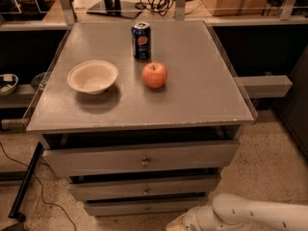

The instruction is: Open bottom drawer

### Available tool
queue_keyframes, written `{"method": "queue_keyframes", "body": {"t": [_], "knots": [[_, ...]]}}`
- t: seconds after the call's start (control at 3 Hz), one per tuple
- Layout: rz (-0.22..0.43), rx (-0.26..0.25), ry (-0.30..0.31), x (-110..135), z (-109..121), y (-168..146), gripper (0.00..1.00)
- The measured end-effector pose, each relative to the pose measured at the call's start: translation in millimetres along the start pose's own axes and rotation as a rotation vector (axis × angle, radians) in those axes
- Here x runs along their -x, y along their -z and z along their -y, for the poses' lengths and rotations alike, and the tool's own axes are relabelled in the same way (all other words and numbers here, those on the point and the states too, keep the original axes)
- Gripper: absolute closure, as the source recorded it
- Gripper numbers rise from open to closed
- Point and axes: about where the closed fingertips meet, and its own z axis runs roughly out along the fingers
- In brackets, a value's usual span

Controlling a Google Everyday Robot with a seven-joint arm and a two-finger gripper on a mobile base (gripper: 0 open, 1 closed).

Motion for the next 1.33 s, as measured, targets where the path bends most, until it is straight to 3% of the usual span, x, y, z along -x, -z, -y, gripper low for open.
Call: {"method": "queue_keyframes", "body": {"t": [0.33, 0.67, 1.0, 1.33], "knots": [[0.0, 0.0, 0.0, 0, 0, 0, 0.16], [-0.001, -0.001, 0.0, 0, 0, -1, 0.0], [-0.002, -0.002, 0.0, 0, 0, -1, 0.0], [-0.016, -0.019, 0.057, 22, 21, -28, 0.0]]}}
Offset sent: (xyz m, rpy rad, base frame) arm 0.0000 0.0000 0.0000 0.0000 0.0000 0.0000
